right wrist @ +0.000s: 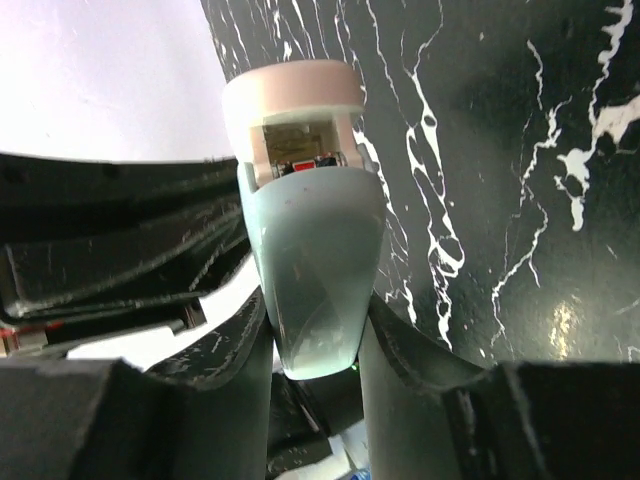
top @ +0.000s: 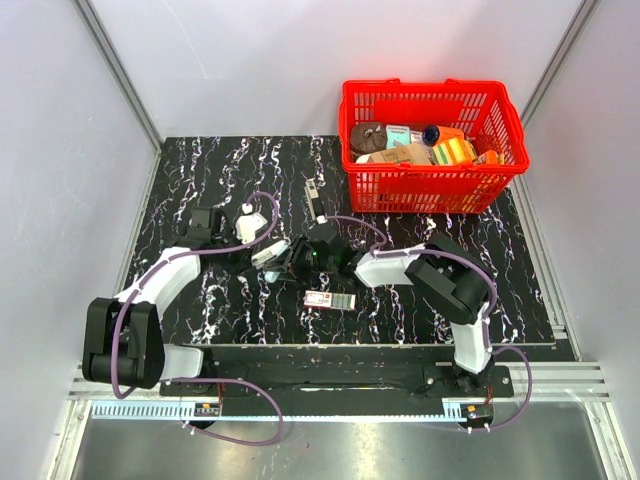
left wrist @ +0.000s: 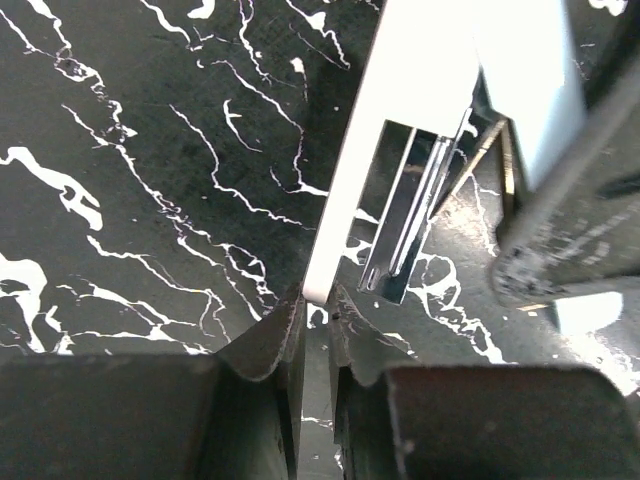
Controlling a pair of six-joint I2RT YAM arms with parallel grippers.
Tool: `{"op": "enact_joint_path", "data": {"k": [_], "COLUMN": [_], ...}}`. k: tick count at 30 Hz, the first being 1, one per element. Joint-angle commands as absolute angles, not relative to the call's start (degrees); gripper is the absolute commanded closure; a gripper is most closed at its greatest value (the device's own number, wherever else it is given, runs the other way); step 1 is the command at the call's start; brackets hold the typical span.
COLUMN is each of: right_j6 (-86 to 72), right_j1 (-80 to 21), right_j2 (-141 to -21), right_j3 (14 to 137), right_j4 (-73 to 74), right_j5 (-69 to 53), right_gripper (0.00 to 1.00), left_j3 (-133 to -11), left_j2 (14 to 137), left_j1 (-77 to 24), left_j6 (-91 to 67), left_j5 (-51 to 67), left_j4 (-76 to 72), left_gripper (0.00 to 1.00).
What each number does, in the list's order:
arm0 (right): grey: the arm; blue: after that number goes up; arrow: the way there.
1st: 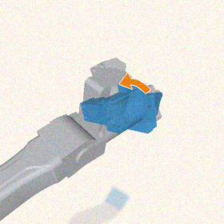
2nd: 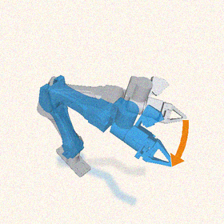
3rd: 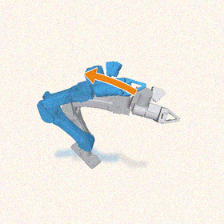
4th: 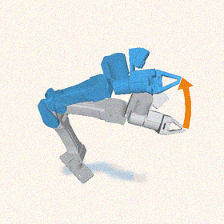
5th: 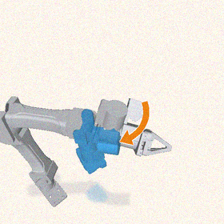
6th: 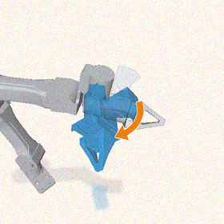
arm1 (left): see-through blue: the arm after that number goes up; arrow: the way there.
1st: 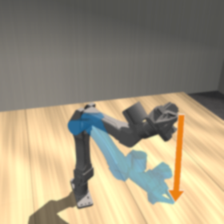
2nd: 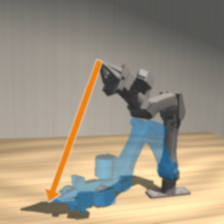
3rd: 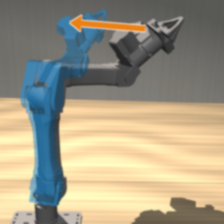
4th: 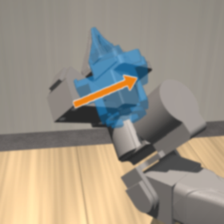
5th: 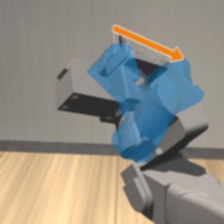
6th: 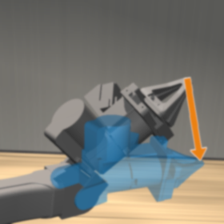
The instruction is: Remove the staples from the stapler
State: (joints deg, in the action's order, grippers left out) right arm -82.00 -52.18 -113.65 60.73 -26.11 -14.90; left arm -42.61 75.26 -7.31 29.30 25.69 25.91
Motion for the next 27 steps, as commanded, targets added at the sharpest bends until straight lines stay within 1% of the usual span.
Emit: {"op": "enact_joint_path", "data": {"k": [1,6,10,13,18,22,23,25,27], "right_j6": [-73.84,-69.10,-56.55,-50.38,-46.41,-46.67,-46.84,-47.02,-46.93], "right_j1": [-52.56,-52.56,-52.65,-52.65,-53.35,-54.05,-54.14,-54.05,-54.14], "right_j2": [-108.55,-107.32,-105.74,-103.10,-100.72,-101.78,-101.86,-101.60,-101.51], "right_j3": [60.82,61.95,65.82,65.66,64.34,65.13,65.04,65.04,65.21], "right_j4": [-22.33,-18.82,-8.72,-3.53,-1.15,-0.35,-0.35,-1.05,-1.84], "right_j5": [-19.69,-20.74,-22.24,-21.10,-19.17,-14.69,-13.81,-11.79,-10.90], "right_gripper": [1.00,1.00,1.00,1.00,1.00,1.00,1.00,1.00,1.00], "left_j3": [-42.54,-41.75,-39.55,-39.20,-38.85,-41.47,-42.62,-44.29,-44.65], "left_j2": [75.41,74.71,71.81,70.93,70.93,71.28,71.45,71.11,70.32], "left_j1": [-7.03,-6.50,-6.59,-6.68,-6.68,-7.29,-7.21,-7.21,-7.21], "left_j6": [35.77,37.00,39.98,41.57,39.47,36.75,36.30,36.73,38.84], "left_j5": [24.70,24.17,22.33,21.45,22.76,26.36,27.24,30.48,33.56], "left_j4": [22.33,20.49,16.53,16.43,16.08,21.25,23.62,28.80,33.20], "left_gripper": [1.00,1.00,1.00,1.00,1.00,1.00,0.96,0.84,0.68]}}
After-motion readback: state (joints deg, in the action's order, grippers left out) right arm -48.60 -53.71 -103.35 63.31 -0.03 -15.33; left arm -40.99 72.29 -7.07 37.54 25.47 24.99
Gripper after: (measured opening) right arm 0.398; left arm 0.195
